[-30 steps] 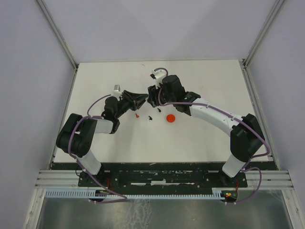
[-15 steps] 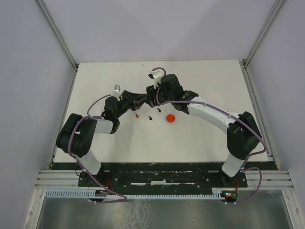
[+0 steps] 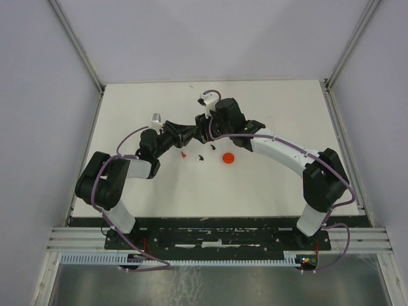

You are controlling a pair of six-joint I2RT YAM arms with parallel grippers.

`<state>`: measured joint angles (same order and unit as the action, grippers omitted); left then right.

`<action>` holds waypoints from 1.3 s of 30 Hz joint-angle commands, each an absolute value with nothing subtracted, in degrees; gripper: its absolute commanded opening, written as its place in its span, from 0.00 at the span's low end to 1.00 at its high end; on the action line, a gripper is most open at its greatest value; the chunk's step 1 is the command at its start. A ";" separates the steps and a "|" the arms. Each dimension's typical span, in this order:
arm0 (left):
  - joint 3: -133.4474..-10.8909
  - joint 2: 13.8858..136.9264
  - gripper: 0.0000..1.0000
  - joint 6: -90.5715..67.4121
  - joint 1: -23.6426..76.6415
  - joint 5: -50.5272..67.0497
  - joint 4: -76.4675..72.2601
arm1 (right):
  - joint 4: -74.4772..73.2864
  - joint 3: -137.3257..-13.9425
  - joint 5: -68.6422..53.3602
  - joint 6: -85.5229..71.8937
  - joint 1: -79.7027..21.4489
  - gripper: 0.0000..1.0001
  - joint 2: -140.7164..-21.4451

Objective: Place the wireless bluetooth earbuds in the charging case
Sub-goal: Adjust the earbud with the charging case.

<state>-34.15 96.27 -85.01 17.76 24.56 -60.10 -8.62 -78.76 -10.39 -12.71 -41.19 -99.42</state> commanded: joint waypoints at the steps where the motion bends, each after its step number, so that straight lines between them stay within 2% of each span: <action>1: -35.57 95.78 0.03 -86.66 18.02 25.20 -63.10 | -6.31 -81.85 -14.33 -11.90 -41.78 0.58 -99.72; 21: -37.66 97.36 0.03 -86.75 18.50 25.93 -62.79 | -6.72 -83.49 -15.66 -11.08 -41.96 0.57 -100.92; 30: -37.54 98.04 0.03 -87.12 18.54 25.88 -63.39 | -6.05 -83.14 -10.99 -12.04 -42.00 0.58 -100.39; 39: -35.99 100.57 0.03 -90.66 18.59 25.80 -70.24 | -5.32 -82.30 -5.80 -13.37 -41.94 0.58 -99.90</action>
<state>-35.68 99.63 -87.20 18.09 24.71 -63.70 -8.58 -80.51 -8.27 -12.21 -41.47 -100.49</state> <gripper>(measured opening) 0.323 0.578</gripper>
